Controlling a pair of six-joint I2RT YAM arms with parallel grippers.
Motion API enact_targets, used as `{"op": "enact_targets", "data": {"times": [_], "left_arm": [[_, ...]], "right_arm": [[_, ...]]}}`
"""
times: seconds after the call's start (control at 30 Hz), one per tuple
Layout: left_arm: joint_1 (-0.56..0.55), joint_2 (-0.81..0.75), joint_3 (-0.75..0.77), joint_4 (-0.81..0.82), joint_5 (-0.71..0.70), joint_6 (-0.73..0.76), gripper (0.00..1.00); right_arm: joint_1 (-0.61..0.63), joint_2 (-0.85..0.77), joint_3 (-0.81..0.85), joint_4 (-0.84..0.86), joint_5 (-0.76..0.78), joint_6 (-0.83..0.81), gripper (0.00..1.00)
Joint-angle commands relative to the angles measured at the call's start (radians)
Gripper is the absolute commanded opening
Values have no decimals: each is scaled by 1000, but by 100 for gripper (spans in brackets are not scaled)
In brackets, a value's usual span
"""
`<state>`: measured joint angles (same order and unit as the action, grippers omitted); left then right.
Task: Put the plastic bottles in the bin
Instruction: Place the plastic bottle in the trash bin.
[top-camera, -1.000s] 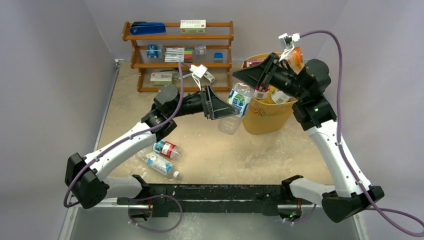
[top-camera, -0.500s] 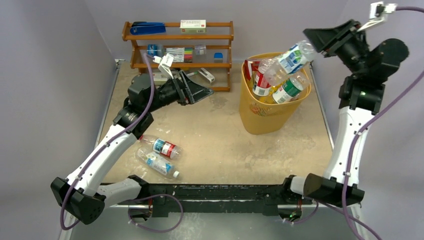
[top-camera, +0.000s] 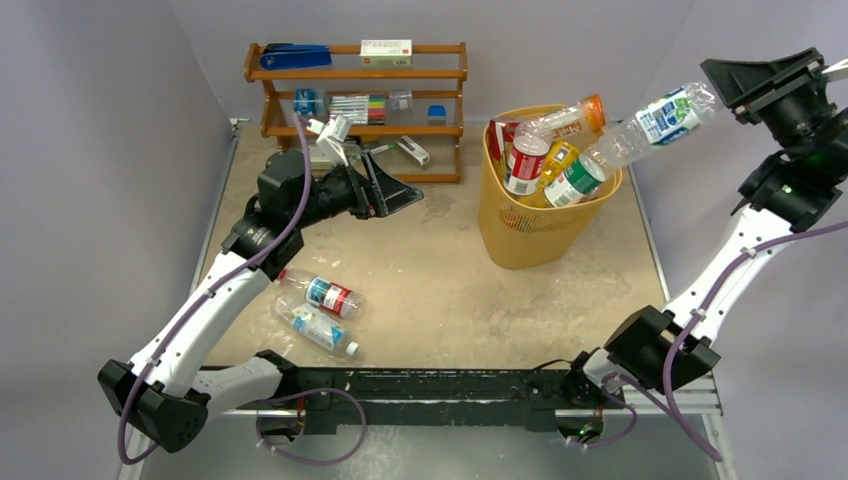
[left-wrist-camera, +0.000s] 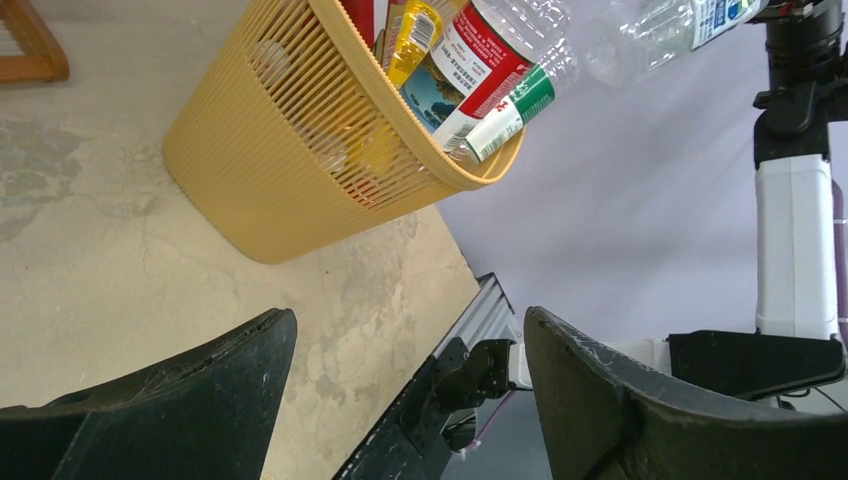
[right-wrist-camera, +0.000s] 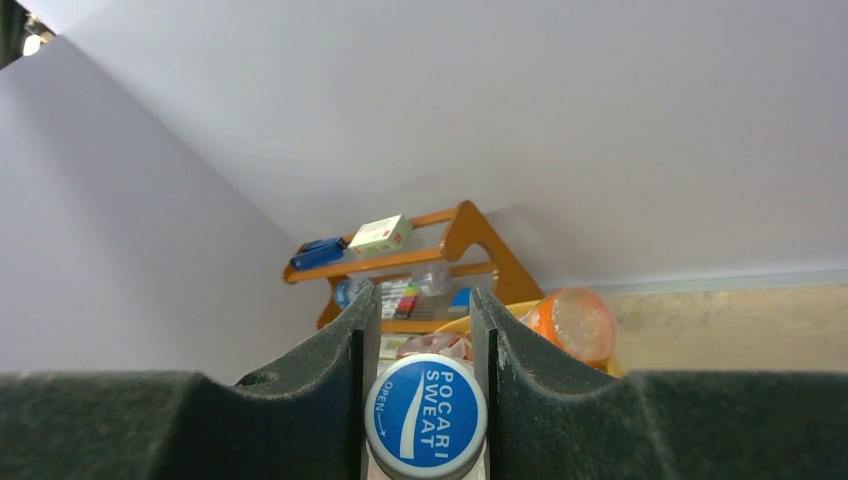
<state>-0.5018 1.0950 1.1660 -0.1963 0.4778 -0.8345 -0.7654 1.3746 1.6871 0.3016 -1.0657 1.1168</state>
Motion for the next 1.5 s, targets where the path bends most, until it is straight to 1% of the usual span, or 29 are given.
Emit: {"op": "enact_targets", "data": {"times": [0.0, 0.1, 0.23, 0.3, 0.43, 0.53, 0.7, 0.87, 1.2, 1.4, 1.47], "left_arm": [[8, -26, 48, -7, -10, 51, 84], [9, -28, 40, -6, -12, 60, 84], [11, -31, 4, 32, -11, 53, 84], [11, -28, -13, 55, -6, 50, 84], [12, -13, -36, 93, 8, 41, 84], [14, -3, -46, 115, 17, 37, 84], [18, -8, -54, 113, 20, 44, 84], [23, -15, -65, 110, 20, 47, 84], [23, -12, -87, 135, 28, 22, 84], [24, -16, -95, 133, 22, 15, 84], [23, -18, -95, 129, 21, 14, 84]], "right_arm": [[-13, 23, 169, -194, 63, -208, 11], [-14, 62, 228, -275, 126, -270, 11], [-12, 102, 257, -303, 197, -304, 11], [-10, 113, 246, -304, 220, -314, 11], [52, 143, 227, -314, 281, -354, 11], [124, 155, 186, -303, 343, -379, 11], [230, 182, 132, -306, 427, -430, 12], [271, 151, 51, -318, 485, -480, 12], [359, 75, -68, -393, 658, -632, 12], [418, 53, -125, -368, 695, -654, 14], [439, 46, -131, -381, 736, -668, 14]]}}
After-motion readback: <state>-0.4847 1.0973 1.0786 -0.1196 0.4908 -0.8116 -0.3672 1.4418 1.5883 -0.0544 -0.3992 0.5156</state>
